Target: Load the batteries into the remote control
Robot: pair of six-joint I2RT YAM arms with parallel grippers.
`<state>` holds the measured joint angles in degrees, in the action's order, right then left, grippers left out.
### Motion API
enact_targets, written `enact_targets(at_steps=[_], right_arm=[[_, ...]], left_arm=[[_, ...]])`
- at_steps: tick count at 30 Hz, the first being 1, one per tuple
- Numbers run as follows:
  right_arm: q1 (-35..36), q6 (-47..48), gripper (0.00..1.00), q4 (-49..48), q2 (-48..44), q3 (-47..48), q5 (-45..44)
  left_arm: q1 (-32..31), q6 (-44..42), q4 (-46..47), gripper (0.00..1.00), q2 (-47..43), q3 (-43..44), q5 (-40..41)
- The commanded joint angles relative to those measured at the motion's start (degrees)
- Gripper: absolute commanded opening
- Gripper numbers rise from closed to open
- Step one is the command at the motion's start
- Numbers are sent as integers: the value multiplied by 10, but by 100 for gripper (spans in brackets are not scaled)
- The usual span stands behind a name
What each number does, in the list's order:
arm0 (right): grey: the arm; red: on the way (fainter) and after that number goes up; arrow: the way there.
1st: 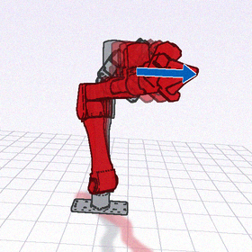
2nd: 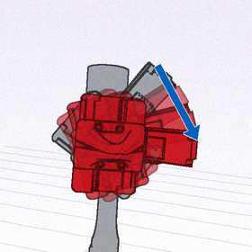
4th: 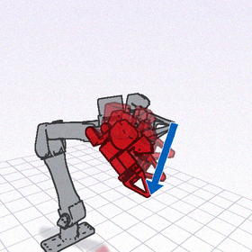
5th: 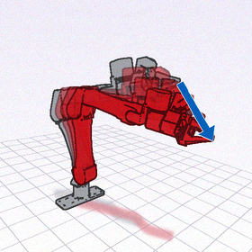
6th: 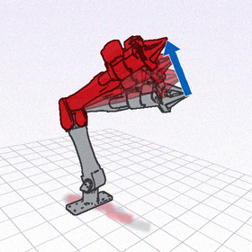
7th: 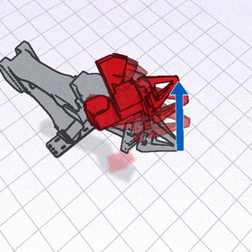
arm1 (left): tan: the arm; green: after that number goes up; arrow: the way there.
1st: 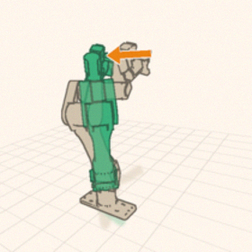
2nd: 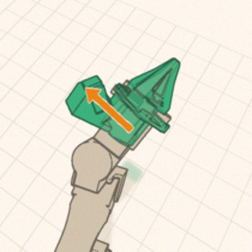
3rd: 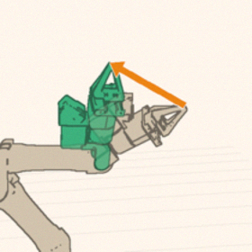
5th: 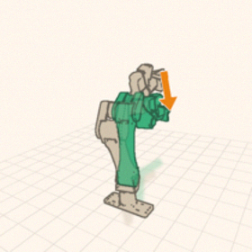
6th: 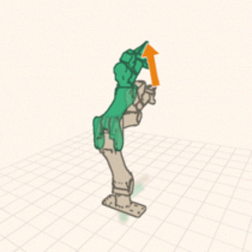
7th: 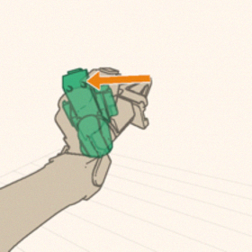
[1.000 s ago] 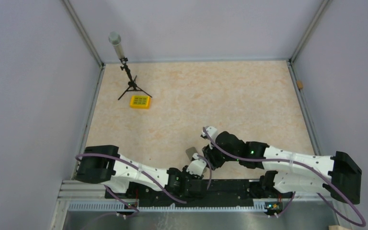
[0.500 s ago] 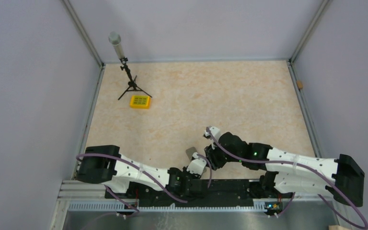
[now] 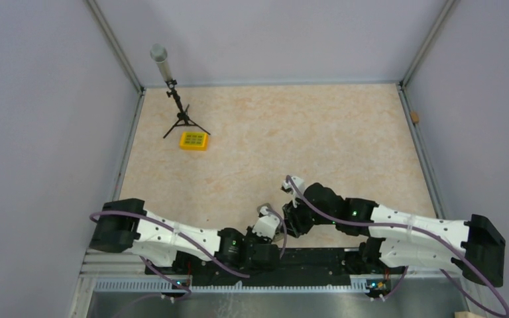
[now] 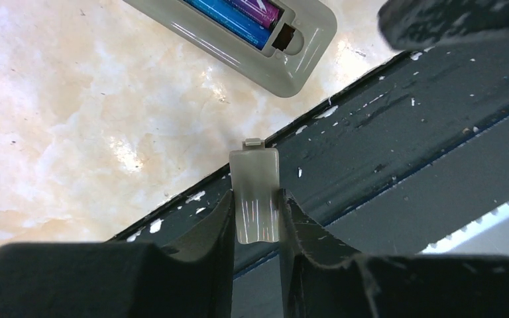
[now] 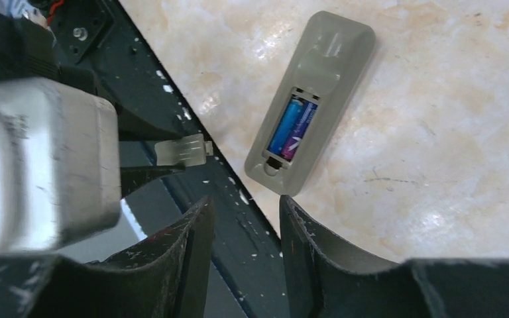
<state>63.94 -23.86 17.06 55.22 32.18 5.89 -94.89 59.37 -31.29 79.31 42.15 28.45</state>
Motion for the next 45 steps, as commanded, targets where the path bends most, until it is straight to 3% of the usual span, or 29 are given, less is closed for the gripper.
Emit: enact_targets(at_steps=[1, 16, 35, 41, 45], right_arm=[[-1, -35, 41, -54, -3, -16, 52], [-1, -131, 47, -215, 80, -44, 165], [0, -161, 46, -279, 168, -26, 199], [-1, -174, 40, -310, 190, -26, 217], [-1, -179, 27, -321, 195, -29, 226]], left_arm=[[2, -33, 3, 18, -56, -18, 15], [2, -117, 35, 17, -147, -34, -8], [2, -144, 53, 15, -162, -28, -15], [2, -148, 58, 15, -167, -29, -16], [2, -147, 57, 15, -168, -31, -12]])
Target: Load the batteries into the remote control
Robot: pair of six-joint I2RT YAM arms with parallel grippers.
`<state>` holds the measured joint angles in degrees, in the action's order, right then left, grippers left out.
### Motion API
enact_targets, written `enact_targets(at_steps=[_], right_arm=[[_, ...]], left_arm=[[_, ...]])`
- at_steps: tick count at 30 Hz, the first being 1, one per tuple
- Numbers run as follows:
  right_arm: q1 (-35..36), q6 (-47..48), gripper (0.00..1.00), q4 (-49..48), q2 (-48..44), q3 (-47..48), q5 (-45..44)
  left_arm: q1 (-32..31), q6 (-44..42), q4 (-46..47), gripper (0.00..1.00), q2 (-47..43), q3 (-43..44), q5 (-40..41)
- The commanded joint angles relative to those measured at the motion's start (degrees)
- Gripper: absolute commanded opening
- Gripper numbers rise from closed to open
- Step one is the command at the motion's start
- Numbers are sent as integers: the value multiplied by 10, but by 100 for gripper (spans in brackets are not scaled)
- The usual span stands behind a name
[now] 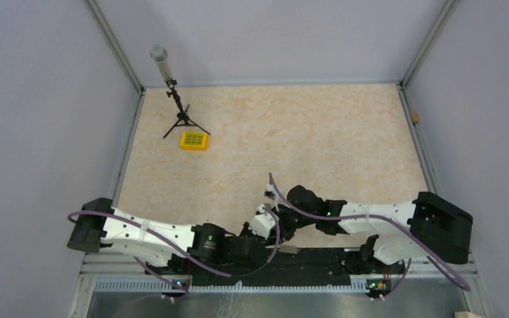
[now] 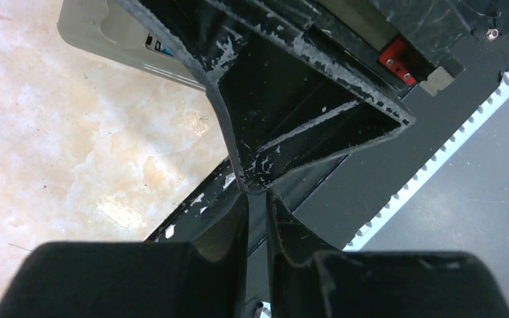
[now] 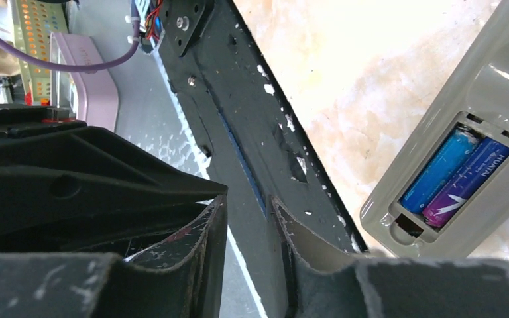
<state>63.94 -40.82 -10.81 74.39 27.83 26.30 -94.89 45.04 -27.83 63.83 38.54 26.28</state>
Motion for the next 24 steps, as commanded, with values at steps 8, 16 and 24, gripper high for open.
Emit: enact_targets(at_steps=[8, 16, 24], right_arm=[[-1, 17, 25, 26, -28, 18, -27], [-1, 89, 41, 256, -151, 30, -208], [1, 128, 47, 360, -193, 46, -210]], left_arm=[[2, 5, 14, 20, -16, 0, 25], [2, 27, 22, 57, -32, -27, 44], [3, 43, 57, 85, -92, -68, 69]])
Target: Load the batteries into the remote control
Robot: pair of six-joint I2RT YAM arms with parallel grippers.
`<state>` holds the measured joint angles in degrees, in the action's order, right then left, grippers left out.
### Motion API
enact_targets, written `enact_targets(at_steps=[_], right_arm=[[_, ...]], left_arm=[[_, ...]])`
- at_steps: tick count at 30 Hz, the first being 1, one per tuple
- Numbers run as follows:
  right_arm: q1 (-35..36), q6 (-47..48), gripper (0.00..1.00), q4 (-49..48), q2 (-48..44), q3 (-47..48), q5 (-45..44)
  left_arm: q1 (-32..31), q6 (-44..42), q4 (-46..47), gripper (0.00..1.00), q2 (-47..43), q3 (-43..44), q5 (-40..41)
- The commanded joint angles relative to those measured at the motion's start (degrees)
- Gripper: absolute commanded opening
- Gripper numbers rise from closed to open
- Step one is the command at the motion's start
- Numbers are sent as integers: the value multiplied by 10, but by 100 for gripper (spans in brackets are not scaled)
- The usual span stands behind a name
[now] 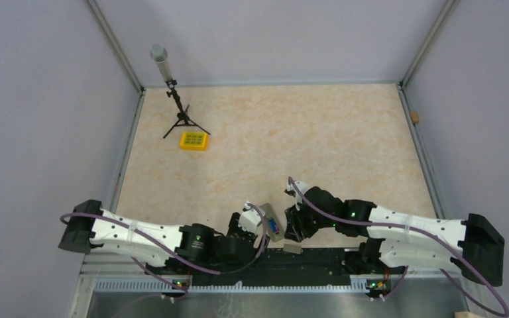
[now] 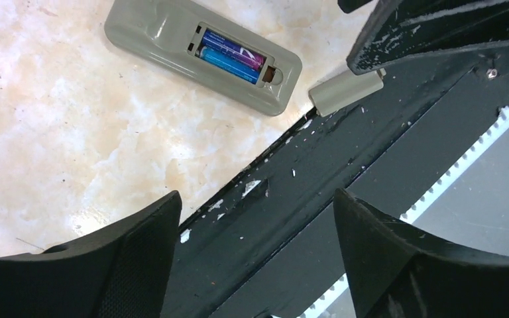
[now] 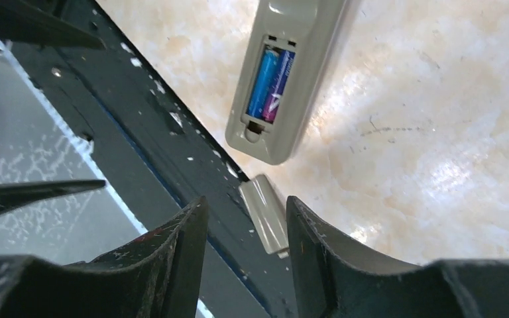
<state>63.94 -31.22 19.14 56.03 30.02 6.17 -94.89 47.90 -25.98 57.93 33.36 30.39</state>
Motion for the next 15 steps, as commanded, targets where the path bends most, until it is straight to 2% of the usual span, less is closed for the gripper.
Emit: enact_targets(at_steps=[1, 5, 9, 15], right_arm=[[4, 31, 47, 58, -5, 24, -7], [31, 30, 49, 70, 35, 31, -37], [74, 32, 51, 82, 83, 44, -93], [85, 38, 52, 78, 108, 42, -93]], left_arm=[[2, 16, 45, 88, -44, -24, 30], [4, 24, 77, 98, -79, -51, 29], [3, 30, 92, 99, -109, -72, 32], [7, 24, 114, 99, -117, -83, 27]])
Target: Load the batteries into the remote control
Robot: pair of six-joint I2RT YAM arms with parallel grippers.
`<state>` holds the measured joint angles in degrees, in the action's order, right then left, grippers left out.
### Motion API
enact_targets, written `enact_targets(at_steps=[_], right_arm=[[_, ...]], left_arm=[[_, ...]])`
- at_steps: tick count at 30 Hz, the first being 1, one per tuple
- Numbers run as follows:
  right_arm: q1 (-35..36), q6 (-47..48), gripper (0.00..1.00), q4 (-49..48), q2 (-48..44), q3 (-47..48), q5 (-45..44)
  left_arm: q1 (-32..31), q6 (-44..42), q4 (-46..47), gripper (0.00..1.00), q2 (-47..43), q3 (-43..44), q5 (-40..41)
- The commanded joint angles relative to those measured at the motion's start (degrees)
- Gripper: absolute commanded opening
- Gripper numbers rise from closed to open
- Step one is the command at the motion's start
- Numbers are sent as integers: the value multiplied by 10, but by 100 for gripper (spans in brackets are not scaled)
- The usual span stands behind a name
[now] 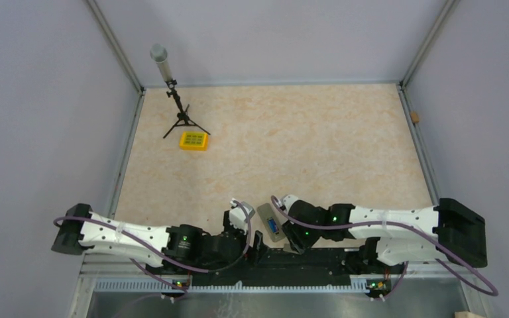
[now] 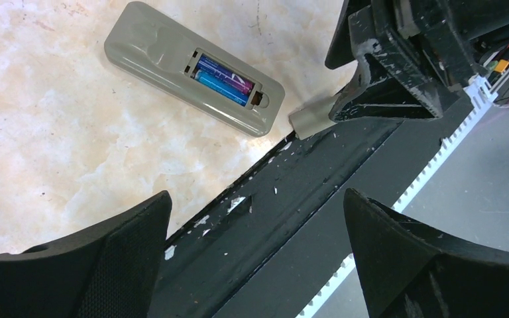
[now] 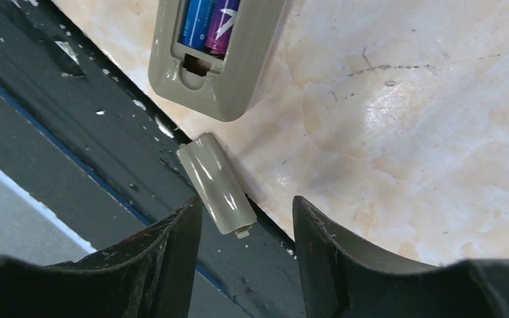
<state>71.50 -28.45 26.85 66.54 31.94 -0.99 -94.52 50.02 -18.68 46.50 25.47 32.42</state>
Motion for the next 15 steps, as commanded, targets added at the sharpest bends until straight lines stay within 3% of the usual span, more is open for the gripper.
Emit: enact_targets(at_steps=[1, 15], right_arm=[[11, 11, 53, -1, 3, 22, -19], [48, 19, 55, -19, 23, 17, 25]], left_arm=[[3, 3, 43, 99, 1, -4, 6], [8, -2, 50, 99, 4, -9, 3]])
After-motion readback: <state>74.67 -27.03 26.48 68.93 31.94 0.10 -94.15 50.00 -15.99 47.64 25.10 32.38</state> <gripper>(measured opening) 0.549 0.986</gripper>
